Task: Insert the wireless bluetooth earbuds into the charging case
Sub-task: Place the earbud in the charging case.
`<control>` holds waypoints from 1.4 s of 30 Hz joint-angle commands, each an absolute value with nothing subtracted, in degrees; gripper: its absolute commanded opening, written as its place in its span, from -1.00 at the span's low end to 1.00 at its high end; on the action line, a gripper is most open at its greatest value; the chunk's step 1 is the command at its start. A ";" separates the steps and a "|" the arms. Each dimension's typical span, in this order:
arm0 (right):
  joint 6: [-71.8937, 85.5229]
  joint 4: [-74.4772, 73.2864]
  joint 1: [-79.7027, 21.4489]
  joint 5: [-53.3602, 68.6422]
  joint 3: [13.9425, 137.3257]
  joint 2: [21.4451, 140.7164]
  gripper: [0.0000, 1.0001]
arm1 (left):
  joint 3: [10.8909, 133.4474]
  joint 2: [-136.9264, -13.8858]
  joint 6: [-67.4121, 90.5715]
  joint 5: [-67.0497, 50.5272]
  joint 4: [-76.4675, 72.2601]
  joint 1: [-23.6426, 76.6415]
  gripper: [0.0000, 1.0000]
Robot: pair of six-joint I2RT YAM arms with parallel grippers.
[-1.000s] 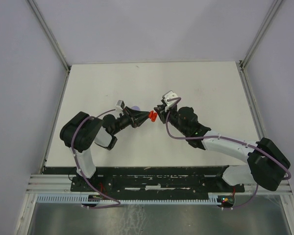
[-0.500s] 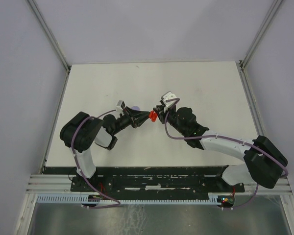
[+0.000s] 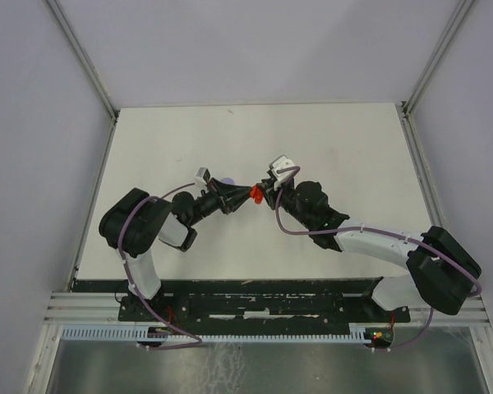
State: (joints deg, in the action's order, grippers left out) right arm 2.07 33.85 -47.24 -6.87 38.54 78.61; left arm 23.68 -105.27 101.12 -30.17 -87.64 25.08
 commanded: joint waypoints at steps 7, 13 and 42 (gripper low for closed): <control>2.27 36.83 -47.55 -5.27 38.07 78.43 -0.96 | 25.10 -102.79 103.22 -30.76 -99.08 25.35 -0.94; 2.29 36.82 -47.55 -5.61 37.03 77.51 -0.96 | 25.15 -102.51 103.26 -30.67 -99.07 25.36 -0.94; 9.03 34.06 -47.55 -24.73 32.23 60.75 0.65 | 25.01 -104.45 102.13 -29.88 -99.11 25.22 -0.94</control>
